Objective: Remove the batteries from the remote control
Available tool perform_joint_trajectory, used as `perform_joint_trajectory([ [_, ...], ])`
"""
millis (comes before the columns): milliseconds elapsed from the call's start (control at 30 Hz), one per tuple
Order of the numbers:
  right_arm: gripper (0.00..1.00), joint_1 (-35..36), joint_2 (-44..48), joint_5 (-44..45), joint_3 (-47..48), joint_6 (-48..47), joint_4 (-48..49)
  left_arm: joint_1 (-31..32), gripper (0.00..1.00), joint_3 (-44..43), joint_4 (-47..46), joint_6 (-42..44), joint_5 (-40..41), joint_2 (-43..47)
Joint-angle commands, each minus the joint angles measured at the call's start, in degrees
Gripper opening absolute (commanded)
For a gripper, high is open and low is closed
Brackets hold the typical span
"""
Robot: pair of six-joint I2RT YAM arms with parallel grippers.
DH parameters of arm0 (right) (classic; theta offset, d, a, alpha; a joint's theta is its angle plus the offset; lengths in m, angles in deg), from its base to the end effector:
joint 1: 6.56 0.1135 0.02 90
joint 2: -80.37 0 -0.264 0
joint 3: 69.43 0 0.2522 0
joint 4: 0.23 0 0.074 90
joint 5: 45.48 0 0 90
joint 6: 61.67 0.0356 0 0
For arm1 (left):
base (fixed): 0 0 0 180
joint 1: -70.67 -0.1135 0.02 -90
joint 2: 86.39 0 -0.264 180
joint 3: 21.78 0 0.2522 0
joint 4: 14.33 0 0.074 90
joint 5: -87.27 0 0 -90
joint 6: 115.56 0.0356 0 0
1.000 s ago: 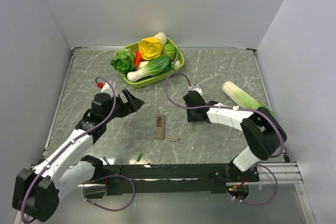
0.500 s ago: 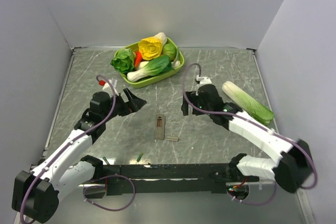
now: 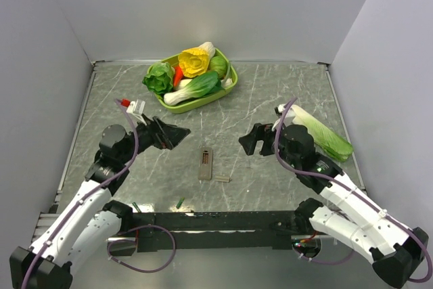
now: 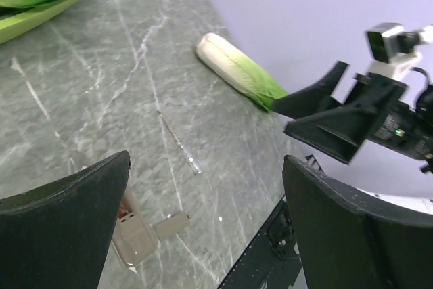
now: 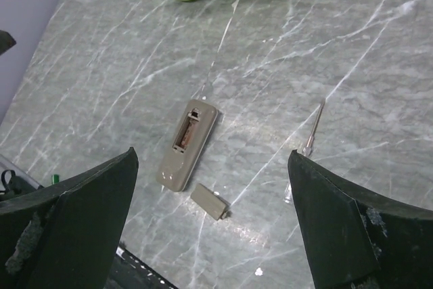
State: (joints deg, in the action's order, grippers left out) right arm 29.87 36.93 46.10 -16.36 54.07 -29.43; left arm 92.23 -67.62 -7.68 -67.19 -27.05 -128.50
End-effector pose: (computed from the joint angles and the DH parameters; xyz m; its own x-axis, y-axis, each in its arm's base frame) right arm 0.1456 0.1062 0.3005 -0.4915 0.1768 -0.8527 -0.3988 0.8248 0.4009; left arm 0.1640 -0.0806 0.3015 -0.5120 -0.4486 -0.7325 0.5047 0.5329 -0.6791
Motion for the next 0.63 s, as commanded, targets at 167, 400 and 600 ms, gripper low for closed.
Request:
perform_joint_trajectory([
  [167,1.00,-0.2,4.6,-1.2,-2.0,1.1,5.9,0.0,0.99,1.3,-3.8,0.8,-1.5,4.3],
  [400,1.00,-0.2,6.0,-0.1,-0.5,0.7,3.2,0.0,0.99,0.8,-3.0,0.8,-2.6,3.0],
  [600,1.00,-0.2,7.1,0.0,-1.0,0.5,4.0,0.0,0.99,1.2,-3.3,0.8,-2.0,3.3],
])
